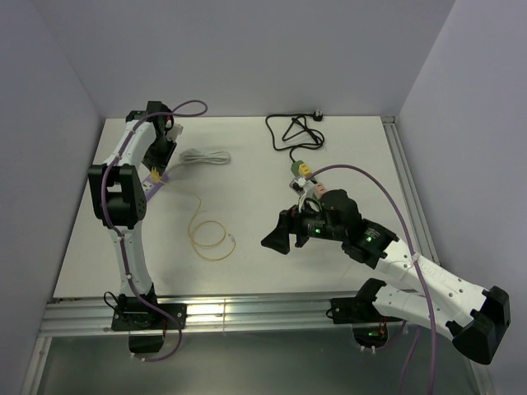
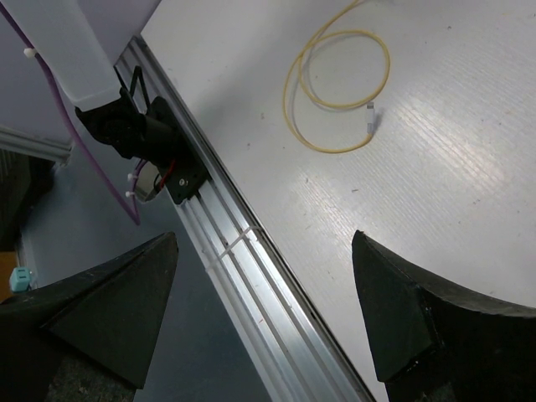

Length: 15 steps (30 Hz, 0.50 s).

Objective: Insert the plug

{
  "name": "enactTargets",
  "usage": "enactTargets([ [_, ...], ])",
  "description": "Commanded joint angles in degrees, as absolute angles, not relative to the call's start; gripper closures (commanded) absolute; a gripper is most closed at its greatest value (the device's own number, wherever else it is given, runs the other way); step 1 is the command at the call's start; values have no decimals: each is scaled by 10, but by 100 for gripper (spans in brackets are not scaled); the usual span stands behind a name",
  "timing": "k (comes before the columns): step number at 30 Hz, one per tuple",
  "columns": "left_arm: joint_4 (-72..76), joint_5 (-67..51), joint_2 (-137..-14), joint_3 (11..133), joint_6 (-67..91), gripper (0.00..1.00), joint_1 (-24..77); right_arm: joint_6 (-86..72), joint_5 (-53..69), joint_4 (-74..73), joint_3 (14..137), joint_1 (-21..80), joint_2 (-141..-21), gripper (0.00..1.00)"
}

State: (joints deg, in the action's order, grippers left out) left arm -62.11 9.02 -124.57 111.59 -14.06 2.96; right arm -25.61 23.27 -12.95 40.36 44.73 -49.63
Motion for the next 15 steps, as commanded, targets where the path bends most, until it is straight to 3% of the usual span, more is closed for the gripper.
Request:
enactTargets([
  [1, -588, 87, -1262, 1127, -144, 100, 33, -247, 236, -114, 407, 443, -496, 9],
  [15, -553, 80, -1212, 1075, -162, 100, 31, -250, 243, -110, 403, 441, -496, 9],
])
